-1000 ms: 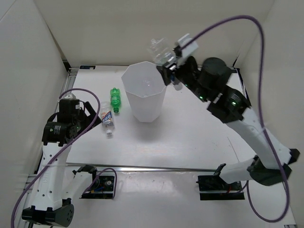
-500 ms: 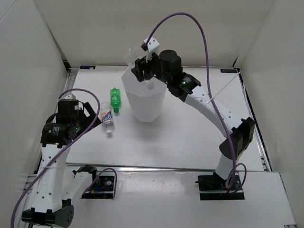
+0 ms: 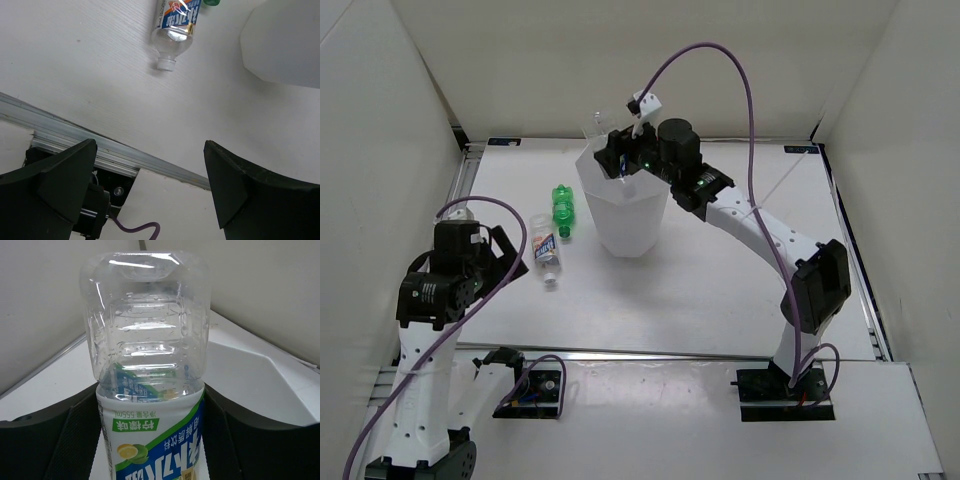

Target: Put the plastic bottles in the bin

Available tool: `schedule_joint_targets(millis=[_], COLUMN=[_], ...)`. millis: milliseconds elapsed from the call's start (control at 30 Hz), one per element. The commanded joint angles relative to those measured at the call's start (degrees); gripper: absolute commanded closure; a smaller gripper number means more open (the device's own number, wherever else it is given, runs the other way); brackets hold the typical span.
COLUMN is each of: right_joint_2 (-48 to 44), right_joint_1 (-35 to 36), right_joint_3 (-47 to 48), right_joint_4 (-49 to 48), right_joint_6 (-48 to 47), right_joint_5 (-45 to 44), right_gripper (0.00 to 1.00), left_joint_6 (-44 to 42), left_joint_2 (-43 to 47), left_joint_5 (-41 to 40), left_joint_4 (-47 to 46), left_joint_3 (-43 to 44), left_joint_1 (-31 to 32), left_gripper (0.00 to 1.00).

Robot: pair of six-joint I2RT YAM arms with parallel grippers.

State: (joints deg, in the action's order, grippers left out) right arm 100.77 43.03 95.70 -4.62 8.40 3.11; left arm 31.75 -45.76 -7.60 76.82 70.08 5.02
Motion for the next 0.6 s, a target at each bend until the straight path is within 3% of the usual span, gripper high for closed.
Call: schedule_joint_targets(millis=[0, 200, 433, 567], right_joint_2=[-0.7, -1.2, -4.6, -4.0], right_joint_1=[-0.7, -0.7, -0.7, -1.2], right_joint_3=[1.5, 0.5, -2.7, -0.6], right_joint_4=[-7.8, -9.1, -10.7, -6.5], right_joint_6=[1.5, 2.8, 1.1, -2.1], right_joint_5=[0.3, -0.2, -2.1, -2.1], right_gripper=[0.25, 0.0, 0.0, 0.0], left_joint_6=[-1.2, -1.2, -0.6, -0.1], left_joint_2=[-0.2, -0.7, -0.7, -1.3], left_joint_5=[-1.6, -2.2, -2.2, -2.2], left_joint_4=[2.7, 2.7, 2.1, 0.9], left_joint_3=[2.7, 2.7, 2.2, 1.5], left_joint_1=[0.2, 0.2, 0.2, 0.2], left_gripper=[0.01, 0.01, 0.01, 0.01])
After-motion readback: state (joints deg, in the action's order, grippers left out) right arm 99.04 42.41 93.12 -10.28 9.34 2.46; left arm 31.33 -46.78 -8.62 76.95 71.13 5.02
